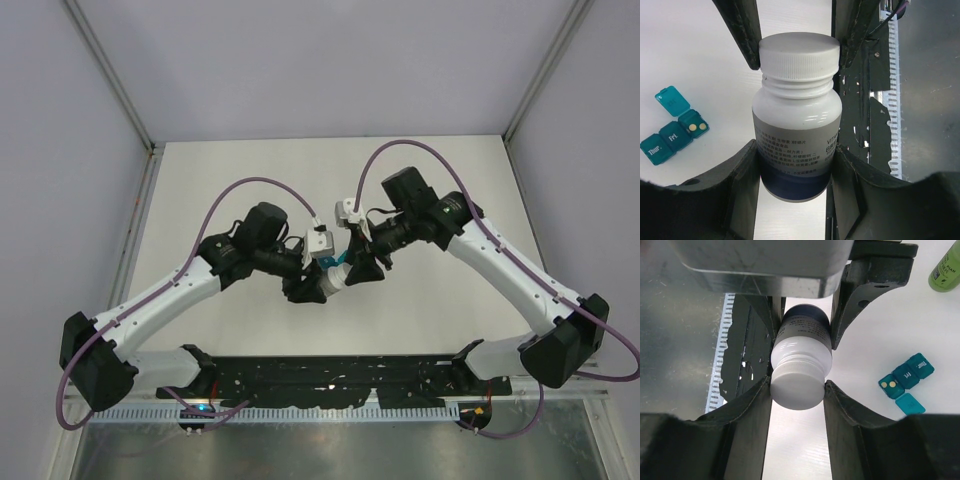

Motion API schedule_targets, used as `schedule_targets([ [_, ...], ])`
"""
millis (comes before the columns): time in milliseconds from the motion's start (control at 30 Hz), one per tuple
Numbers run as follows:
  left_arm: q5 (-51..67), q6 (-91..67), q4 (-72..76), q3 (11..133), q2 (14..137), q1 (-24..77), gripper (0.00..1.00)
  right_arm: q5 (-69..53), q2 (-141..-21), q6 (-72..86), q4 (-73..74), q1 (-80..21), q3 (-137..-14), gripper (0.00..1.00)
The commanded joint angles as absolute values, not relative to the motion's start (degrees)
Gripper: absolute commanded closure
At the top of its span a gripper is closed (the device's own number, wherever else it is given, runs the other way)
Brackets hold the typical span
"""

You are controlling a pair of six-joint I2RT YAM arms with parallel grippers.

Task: Sort the pills into containers
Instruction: Screw the lid of the pill bottle onto the pill bottle.

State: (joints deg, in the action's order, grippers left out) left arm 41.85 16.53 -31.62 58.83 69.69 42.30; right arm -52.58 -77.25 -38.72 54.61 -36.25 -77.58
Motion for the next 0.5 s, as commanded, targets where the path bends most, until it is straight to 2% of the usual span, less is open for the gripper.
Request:
schedule_targets([
  [0, 38.24, 16.26, -29.89, 61.08, 69.78, 42.1, 1.0, -55.81, -77.52, -37.45, 55.64, -36.56, -79.11, 0.78],
  [467, 34.98, 12.4, -25.49, 60.91, 69.52, 42.1, 1.0, -58.36, -79.54, -32.35, 50.81, -36.56, -76.73, 0.75],
])
